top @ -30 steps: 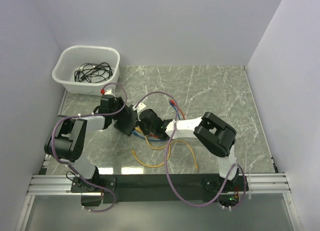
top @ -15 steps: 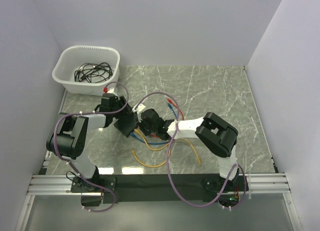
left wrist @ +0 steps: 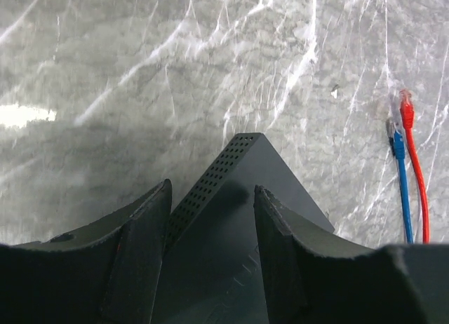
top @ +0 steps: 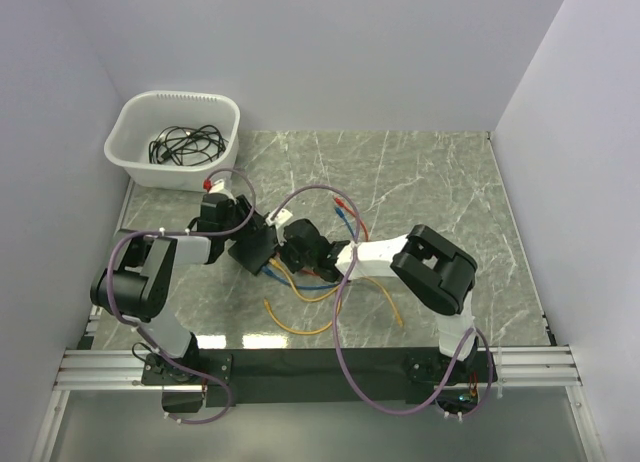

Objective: Insert the plug into the switch port

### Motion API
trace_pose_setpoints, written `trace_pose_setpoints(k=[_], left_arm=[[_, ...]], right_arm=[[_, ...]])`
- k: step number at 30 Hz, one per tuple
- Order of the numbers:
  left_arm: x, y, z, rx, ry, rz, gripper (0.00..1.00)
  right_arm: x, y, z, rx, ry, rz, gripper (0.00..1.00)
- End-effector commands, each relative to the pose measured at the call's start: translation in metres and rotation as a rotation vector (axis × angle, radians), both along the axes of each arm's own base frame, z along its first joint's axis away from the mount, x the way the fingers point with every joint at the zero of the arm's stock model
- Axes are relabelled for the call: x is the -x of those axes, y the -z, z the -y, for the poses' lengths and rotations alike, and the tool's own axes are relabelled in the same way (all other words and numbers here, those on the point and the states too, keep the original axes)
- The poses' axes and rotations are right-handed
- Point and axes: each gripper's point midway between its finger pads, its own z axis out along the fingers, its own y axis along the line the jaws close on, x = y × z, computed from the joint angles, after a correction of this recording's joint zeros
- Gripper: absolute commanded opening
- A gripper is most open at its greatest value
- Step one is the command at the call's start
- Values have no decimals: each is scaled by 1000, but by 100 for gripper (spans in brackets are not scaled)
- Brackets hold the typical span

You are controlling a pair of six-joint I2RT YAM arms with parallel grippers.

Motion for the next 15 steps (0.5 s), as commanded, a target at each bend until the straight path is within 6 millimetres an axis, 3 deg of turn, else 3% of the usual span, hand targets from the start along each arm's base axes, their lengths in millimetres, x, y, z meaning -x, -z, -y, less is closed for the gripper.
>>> trace_pose_setpoints(k=[1,15], left_arm=[[82,44,35,91,136,-289,56],[110,54,49,114,195,-305,55]], right_arm=[[-20,-71,-24,-248,-15,136,0],[-5,-70,-9,-266,-101,146,0]])
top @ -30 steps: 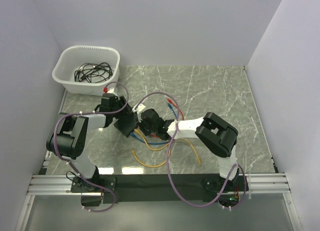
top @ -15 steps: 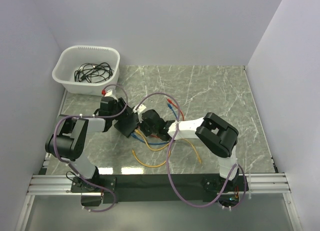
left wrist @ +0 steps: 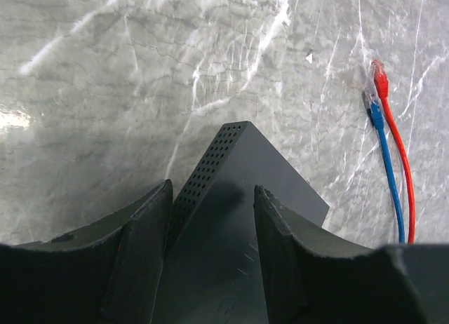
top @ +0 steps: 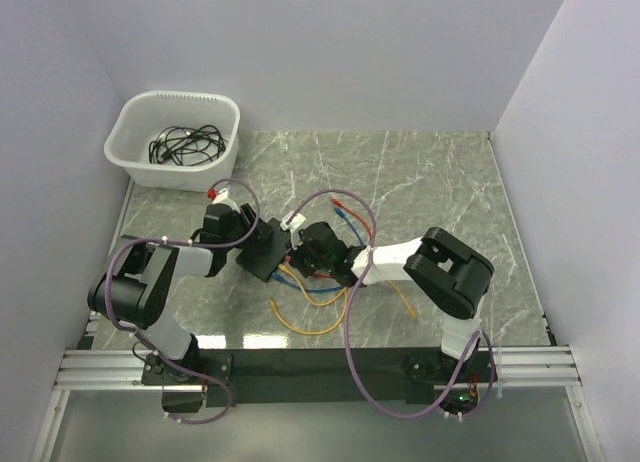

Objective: Insert the plug into the switch port

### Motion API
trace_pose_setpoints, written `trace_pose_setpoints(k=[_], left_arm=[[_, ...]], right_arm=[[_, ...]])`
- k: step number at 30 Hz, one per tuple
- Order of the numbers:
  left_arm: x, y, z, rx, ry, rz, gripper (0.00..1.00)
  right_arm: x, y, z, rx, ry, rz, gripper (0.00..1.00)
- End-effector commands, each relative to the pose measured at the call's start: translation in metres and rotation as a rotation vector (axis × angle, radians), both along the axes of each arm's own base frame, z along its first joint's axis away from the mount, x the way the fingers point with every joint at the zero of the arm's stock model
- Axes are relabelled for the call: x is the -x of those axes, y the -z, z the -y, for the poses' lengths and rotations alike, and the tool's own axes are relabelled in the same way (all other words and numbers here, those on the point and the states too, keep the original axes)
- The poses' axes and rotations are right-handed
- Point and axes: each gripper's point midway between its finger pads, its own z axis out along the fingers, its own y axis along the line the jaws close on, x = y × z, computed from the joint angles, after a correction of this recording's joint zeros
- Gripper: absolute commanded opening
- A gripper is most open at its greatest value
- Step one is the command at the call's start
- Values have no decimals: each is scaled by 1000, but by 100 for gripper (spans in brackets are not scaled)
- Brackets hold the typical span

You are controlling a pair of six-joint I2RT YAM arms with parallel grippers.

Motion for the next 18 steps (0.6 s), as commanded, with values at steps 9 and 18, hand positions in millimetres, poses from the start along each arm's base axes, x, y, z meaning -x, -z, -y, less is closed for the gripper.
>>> trace_pose_setpoints(k=[9,18], left_arm=[[99,59,39,68,221,-333,55],[121,62,57,70,281,-351,55]], right_arm=[[-20,-72,-35,-222,-48,157,0],[-34,-108,-70,-321,-87,191,0]])
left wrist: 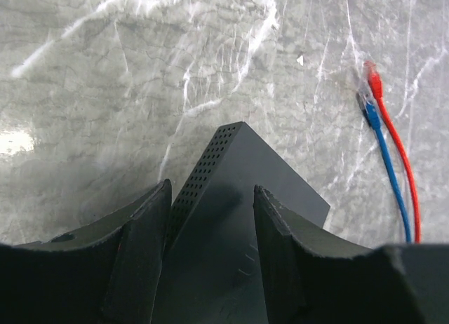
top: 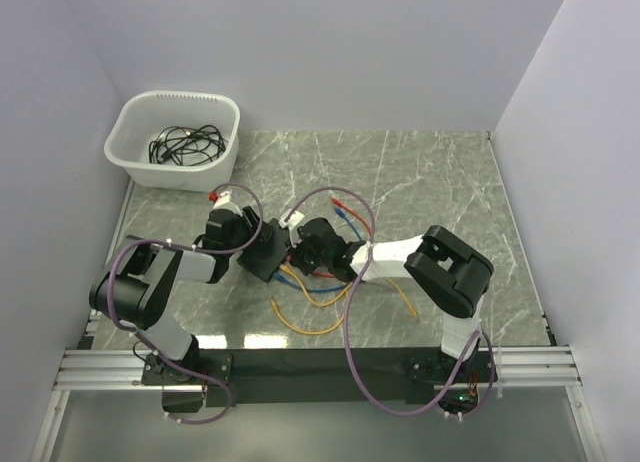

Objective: Insert the plug into the switch port

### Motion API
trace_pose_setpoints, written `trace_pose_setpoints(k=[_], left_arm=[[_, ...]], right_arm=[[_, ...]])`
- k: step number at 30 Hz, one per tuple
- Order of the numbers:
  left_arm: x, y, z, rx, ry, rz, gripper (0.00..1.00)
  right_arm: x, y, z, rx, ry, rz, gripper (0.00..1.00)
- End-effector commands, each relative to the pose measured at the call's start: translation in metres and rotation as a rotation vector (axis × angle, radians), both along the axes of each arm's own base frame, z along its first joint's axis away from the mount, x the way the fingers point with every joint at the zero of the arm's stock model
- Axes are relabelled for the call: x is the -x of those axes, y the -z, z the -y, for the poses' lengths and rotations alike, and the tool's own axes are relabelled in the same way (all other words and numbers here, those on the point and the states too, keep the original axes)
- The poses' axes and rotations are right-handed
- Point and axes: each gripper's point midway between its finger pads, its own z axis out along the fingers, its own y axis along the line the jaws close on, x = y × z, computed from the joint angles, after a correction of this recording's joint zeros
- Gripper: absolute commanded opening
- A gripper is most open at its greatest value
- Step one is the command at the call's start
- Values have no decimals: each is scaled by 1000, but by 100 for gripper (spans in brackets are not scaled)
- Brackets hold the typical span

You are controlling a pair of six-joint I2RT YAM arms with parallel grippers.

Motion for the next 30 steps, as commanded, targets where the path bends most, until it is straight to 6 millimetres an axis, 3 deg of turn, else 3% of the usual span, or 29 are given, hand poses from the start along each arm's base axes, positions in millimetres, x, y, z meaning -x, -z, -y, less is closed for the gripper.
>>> trace_pose_setpoints(k=[1,7,12,17,30], left_arm=[[121,66,53,60,281,-426,55],[137,77,69,57,330,-459,55],[138,77,72,65,326,-464,55],[128,68,72,54,304,-439,55],[100,74,58,-70,184,-446,56]], right_arm=[[-38,-121,-78,-346,-72,211,0],[-43,-143,-106,-402,-115,223,0],[-42,-137,-104,-390,-109,213,0],[-37,-128,-99,-381,-108,193,0],[-19,-126,-100,-426,-119,116,0]])
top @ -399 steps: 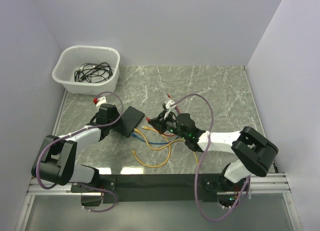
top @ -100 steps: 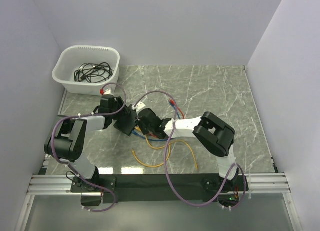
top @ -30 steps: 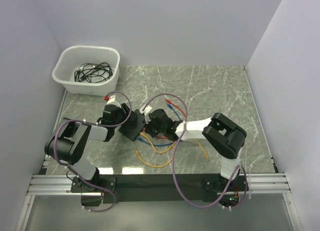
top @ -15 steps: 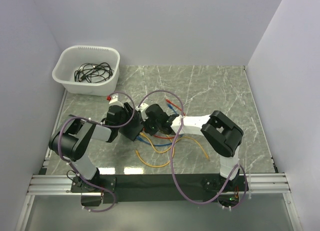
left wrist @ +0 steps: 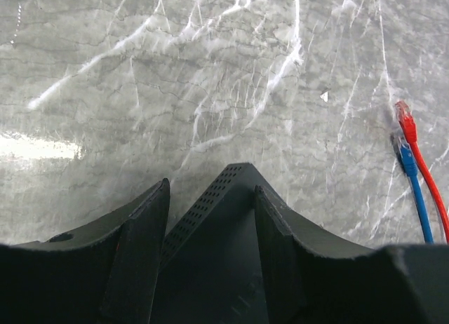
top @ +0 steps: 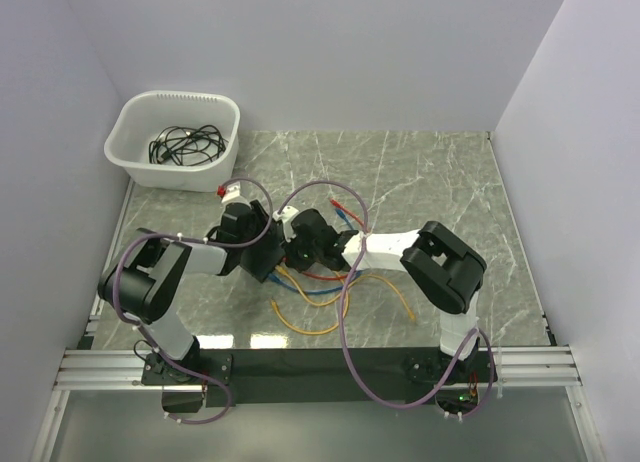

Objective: Insert the plug into the switch port

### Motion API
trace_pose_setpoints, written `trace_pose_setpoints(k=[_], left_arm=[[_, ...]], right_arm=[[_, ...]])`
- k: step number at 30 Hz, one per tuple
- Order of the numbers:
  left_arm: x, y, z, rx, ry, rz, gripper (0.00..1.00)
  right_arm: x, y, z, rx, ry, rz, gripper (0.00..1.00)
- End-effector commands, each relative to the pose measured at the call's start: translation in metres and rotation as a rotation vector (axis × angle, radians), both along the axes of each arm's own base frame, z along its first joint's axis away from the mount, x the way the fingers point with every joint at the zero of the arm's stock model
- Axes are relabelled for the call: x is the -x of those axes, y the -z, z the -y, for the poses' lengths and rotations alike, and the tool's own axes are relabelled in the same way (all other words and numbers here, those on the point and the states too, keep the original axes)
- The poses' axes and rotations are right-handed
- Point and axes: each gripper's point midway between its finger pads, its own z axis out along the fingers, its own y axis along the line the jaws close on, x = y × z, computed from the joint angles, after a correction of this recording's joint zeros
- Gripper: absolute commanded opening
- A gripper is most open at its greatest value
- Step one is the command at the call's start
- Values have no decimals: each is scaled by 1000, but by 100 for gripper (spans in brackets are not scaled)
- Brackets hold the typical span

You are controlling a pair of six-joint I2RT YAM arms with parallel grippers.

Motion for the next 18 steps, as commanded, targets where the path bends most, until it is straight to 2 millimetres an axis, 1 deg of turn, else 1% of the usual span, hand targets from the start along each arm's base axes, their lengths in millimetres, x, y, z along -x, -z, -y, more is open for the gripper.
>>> trace_pose_setpoints(k=[1,2,4,7,9,10,11,13,14,18], left_arm=[[119,70,53,66,268,-469,56],[119,71,50,57,260,-480,56],[114,65,47,47,251,-462,56],[107,57,35,23,213,-447,56],[101,49,27,8,185,-434,57],[95,45,22,1,170,-419,57],[92,42,20,0,163,-414,57],[90,39,14,-2,156,-414,57],[85,36,10,0,143,-409,57],[76,29,0,20,122,-400,57]], right_arm=[[-21,-125,-89,-476,-89,258,0],[-23,-125,-89,-468,-85,260,0],[-24,-125,-91,-458,-84,256,0],[-26,-125,-94,-453,-83,241,0],[-24,-120,-101,-442,-106,211,0],[-22,-118,-104,-438,-117,201,0],[-21,-111,-107,-425,-124,190,0],[-20,-111,-111,-423,-125,187,0],[-20,-110,-112,-423,-123,182,0],[-26,-119,-118,-442,-105,186,0]])
